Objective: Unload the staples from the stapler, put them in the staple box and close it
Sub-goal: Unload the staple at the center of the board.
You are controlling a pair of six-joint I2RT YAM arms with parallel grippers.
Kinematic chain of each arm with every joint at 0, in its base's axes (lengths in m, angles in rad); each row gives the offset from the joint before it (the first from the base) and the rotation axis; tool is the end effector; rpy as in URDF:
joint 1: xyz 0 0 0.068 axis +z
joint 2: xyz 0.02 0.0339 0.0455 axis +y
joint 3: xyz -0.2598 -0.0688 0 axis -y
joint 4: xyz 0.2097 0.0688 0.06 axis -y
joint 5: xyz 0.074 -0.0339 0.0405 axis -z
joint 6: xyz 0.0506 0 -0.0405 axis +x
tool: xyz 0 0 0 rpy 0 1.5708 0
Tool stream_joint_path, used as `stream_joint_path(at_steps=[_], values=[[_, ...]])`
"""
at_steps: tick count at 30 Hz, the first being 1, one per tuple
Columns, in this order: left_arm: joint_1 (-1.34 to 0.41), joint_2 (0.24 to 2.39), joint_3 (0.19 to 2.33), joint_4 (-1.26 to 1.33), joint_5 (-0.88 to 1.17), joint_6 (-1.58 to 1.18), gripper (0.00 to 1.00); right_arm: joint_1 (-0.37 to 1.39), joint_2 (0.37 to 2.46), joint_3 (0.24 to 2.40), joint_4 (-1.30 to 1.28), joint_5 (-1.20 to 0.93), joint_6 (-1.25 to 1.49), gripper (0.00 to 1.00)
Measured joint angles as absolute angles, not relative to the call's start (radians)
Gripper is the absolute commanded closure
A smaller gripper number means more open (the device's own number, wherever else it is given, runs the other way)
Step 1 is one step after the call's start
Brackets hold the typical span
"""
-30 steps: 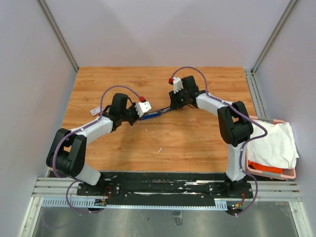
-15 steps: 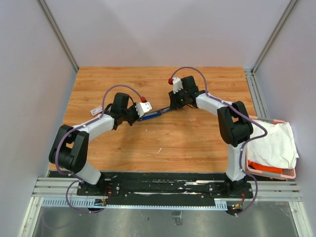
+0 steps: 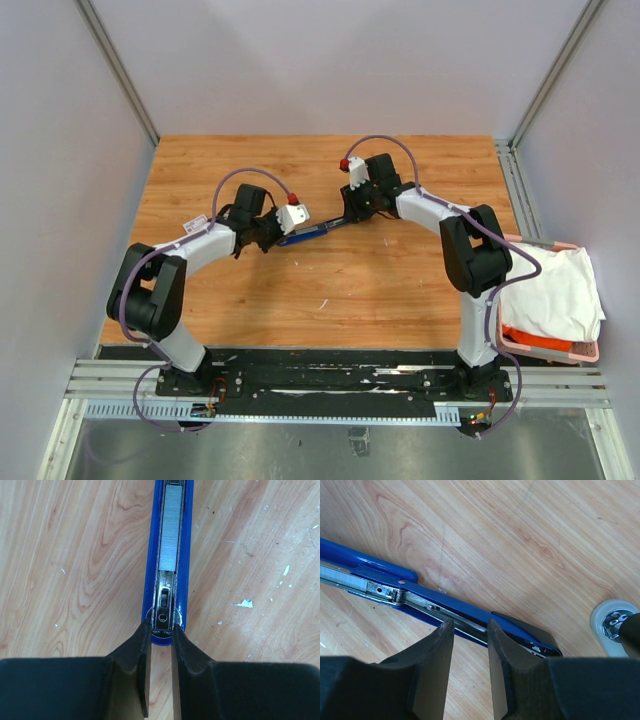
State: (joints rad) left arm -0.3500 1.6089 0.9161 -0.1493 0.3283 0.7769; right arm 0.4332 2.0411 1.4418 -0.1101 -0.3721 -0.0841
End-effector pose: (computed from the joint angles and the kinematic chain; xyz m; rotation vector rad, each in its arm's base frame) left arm 0.2863 -0.1219 0.1944 1.3856 1.9143 -0.1912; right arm 0.3886 0.2000 0.1974 -0.7758 2.1592 0.6061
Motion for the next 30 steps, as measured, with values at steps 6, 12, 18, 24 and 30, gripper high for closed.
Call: stream_joint_path(at_steps=[6, 12, 18, 24, 30], values=[[-0.350, 1.642, 0.951, -0.179, 0.313, 0.766, 1.00, 0.433, 2.041, 1.444, -0.119, -0.374, -0.084, 0.65], [-0.350, 1.664, 0.970, -0.202, 0.307, 0.760, 0.97, 0.434, 2.041, 1.444, -0.124, -0.375, -0.086, 0.64], [-0.350, 1.677, 0.986, -0.223, 0.299, 0.758, 0.91, 0.438, 2.041, 1.444, -0.125, -0.377, -0.088, 0.63], [-0.350, 1.682, 0.994, -0.235, 0.293, 0.755, 0.80, 0.438, 2.041, 1.444, -0.127, -0.383, -0.092, 0.62], [-0.350, 1.694, 0.999, -0.241, 0.281, 0.751, 0.63, 0.438, 2.040, 1.444, -0.129, -0.385, -0.101, 0.62]])
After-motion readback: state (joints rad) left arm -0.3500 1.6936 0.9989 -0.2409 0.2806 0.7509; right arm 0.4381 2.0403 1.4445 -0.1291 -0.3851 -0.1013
